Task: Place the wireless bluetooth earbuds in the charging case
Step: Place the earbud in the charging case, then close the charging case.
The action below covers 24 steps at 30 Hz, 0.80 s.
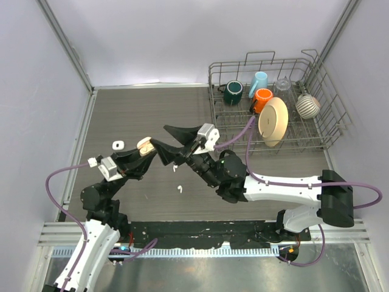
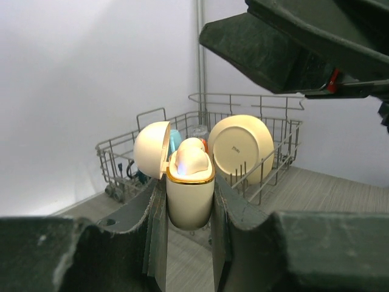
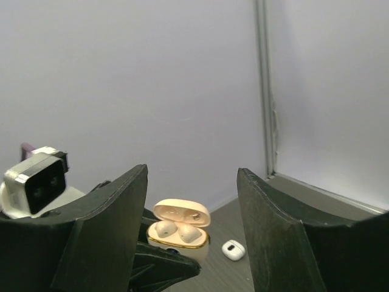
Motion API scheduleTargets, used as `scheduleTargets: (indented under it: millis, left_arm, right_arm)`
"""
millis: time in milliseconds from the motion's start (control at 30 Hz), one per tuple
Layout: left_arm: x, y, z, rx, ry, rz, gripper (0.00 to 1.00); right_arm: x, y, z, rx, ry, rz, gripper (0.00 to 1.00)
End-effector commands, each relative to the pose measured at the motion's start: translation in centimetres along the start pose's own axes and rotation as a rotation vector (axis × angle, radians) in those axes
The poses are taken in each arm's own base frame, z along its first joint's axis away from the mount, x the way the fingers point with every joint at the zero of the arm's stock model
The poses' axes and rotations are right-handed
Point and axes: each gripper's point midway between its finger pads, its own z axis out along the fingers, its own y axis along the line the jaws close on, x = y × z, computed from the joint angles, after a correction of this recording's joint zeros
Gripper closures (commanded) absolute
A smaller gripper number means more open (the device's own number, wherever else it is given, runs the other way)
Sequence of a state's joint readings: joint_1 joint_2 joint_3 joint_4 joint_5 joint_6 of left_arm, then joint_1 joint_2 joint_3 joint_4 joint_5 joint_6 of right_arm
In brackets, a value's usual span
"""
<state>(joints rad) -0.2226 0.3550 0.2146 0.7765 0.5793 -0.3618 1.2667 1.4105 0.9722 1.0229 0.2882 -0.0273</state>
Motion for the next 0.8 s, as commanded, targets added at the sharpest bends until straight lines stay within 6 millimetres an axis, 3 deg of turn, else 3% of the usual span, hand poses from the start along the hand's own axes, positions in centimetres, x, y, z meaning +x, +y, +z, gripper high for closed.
scheduleTargets:
  millis: [0,67,100,167,200,333,533,767]
  left_arm:
    - [-1.0,0.5,0.5,-0.027,0.015,0.022,0.99]
    - [-0.9,0.5,0.4,-0.025,0.014,0.025,0.99]
    - [-0.9,0.4,0.4,-0.021,0.013,0.025,0.99]
    - [-0.8,0.5,0.5,-0.022,0.012,0.028,0.99]
    - [-0.9,0.3,0.5,-0.014,0.012,0.029,1.00]
    - [-1.1,0.0,0.7,0.007,0.017,0.027,1.00]
    - [-0.8,0.0,0.7,0.013,0.021,0.027,1.00]
    - [-0.1,-1.5,0.9,0.119,0.054,0.023,1.00]
  right_arm:
    - [-2.0,-5.1,0.2,0.249,0.048,-0.011,0.34]
    - [-0.7,-6.3,1.0,0.320,0.205,0.021,0.34]
    - [-0.5,-7.9,1.1,0.367,0.244,0.023,0.33]
    - [0.6,-9.1,0.9,0.403,0.353,0.063,0.32]
    - [1.1,-10.6,0.4,0.427,0.390,0.061,0.32]
    - [1.4,-11.9,-0.3,0.392,0.441,0.130,0.32]
    - [2.0,-12.1,-0.1,0.307,0.529,0.216,0.32]
    - [3.9,-10.4,0.4,0.191,0.612,0.292,0.32]
